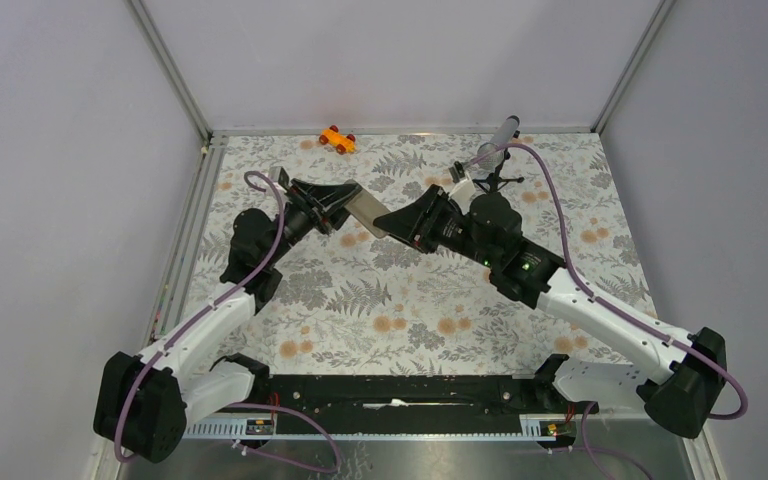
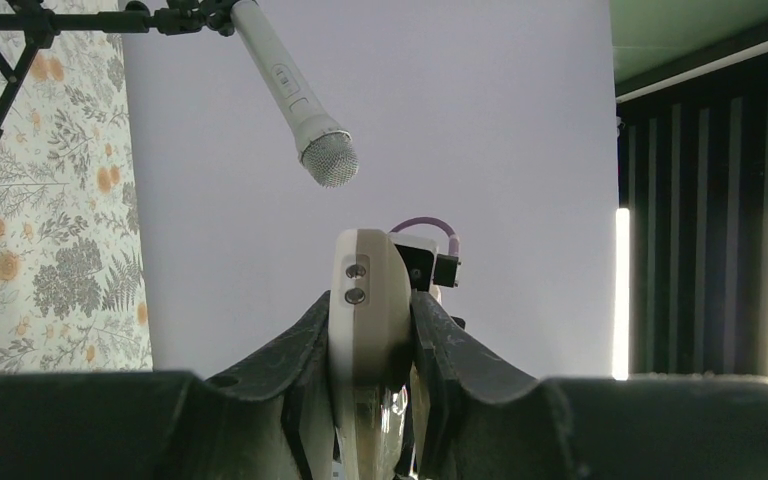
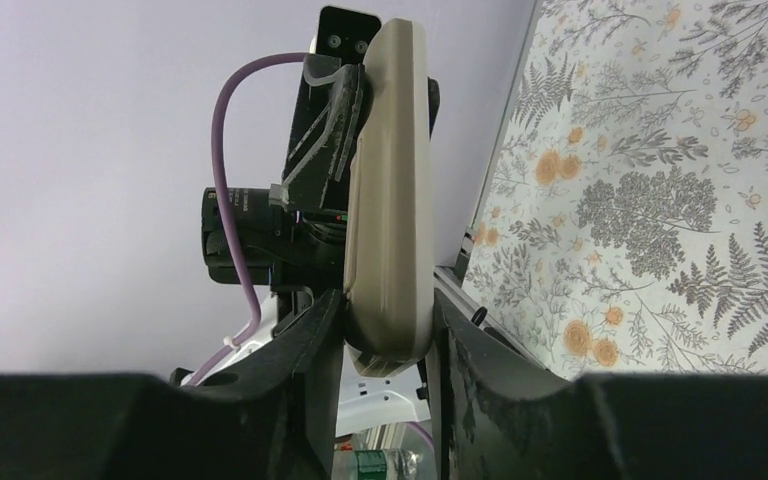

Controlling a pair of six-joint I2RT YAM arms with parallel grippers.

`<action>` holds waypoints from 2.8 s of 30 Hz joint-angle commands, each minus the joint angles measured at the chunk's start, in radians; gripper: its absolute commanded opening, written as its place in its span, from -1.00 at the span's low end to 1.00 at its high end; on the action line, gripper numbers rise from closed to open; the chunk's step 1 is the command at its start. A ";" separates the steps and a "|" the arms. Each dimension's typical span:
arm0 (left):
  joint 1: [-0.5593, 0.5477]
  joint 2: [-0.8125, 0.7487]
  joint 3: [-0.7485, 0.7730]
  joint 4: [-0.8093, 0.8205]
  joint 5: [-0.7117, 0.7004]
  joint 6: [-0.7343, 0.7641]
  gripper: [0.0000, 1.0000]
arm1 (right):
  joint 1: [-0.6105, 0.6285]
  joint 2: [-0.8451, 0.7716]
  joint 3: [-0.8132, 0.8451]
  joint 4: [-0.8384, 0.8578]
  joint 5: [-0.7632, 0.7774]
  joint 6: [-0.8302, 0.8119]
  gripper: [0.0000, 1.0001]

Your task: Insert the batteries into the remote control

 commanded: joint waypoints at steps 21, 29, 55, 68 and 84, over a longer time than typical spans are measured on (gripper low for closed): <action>0.009 -0.013 0.073 0.026 0.246 0.211 -1.00 | -0.039 -0.029 0.007 0.063 -0.229 -0.205 -0.03; 0.009 0.005 0.090 0.032 0.264 0.212 -1.00 | -0.038 0.023 0.035 0.033 -0.270 -0.249 -0.30; 0.009 0.048 0.186 -0.096 0.591 0.539 -0.72 | -0.040 0.101 0.038 0.225 -0.595 -0.324 -0.34; 0.033 -0.085 0.216 -0.598 0.298 0.887 0.98 | -0.066 0.065 -0.070 0.000 -0.323 -0.362 -0.79; 0.086 -0.280 0.188 -0.902 0.001 1.013 0.98 | -0.091 0.161 -0.145 -0.680 0.355 -0.490 -0.76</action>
